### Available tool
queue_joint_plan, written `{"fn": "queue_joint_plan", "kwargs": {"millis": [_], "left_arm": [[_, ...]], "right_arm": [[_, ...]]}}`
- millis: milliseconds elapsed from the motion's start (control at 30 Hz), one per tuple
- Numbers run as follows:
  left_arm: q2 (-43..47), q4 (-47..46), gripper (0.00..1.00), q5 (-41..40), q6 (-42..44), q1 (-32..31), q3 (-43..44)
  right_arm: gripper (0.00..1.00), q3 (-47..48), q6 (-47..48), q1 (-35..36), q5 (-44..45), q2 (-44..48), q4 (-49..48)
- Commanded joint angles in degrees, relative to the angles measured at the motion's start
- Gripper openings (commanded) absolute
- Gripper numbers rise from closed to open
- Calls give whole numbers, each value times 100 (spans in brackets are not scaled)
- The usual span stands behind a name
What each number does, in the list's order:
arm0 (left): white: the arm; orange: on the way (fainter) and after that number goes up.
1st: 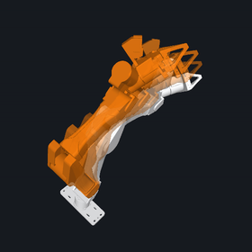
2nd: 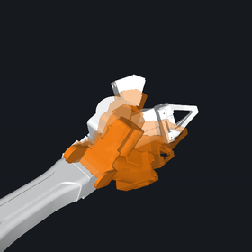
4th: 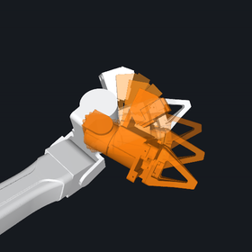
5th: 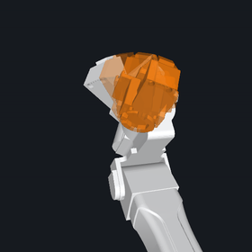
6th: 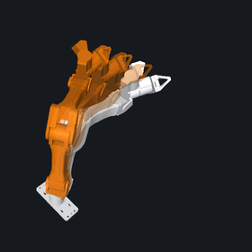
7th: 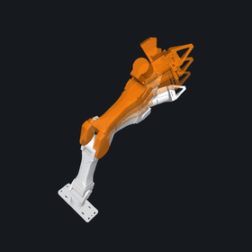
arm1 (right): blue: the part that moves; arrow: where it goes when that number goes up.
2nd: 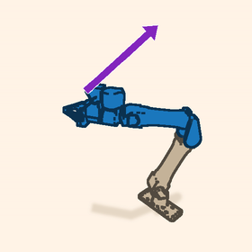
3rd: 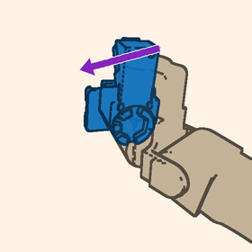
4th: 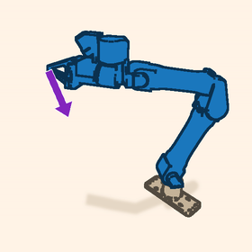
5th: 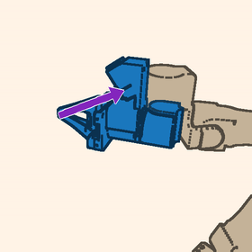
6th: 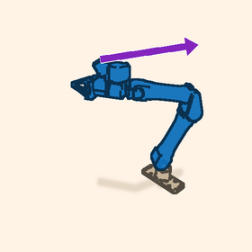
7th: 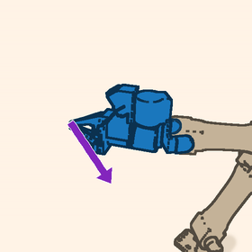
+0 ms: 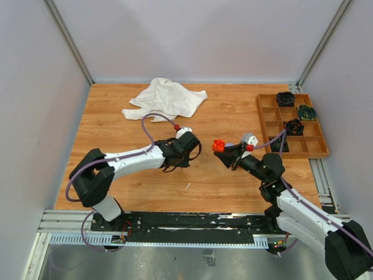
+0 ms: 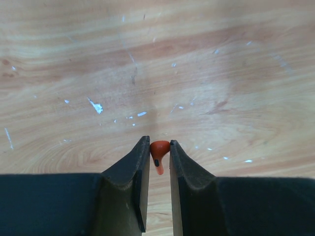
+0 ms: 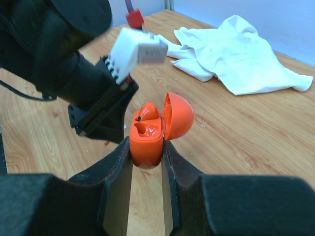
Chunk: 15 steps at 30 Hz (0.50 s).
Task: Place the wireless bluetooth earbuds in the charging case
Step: Pick up the earbud from the center of the board.
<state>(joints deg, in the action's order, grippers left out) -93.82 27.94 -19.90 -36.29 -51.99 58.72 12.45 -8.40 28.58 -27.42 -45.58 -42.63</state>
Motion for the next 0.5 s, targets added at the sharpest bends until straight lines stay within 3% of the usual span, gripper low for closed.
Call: {"fn": "queue_joint_plan", "kwargs": {"millis": [0,467], "left_arm": [[711,-665,23,-481,140,-47,-98],[2170,-2756,24,-1179,1032,-664,-623]], "right_arm": [[1,-25,-93,-89,-229,-131,-493],[1,-127,-355,-63,-526,-916,-1661]]}}
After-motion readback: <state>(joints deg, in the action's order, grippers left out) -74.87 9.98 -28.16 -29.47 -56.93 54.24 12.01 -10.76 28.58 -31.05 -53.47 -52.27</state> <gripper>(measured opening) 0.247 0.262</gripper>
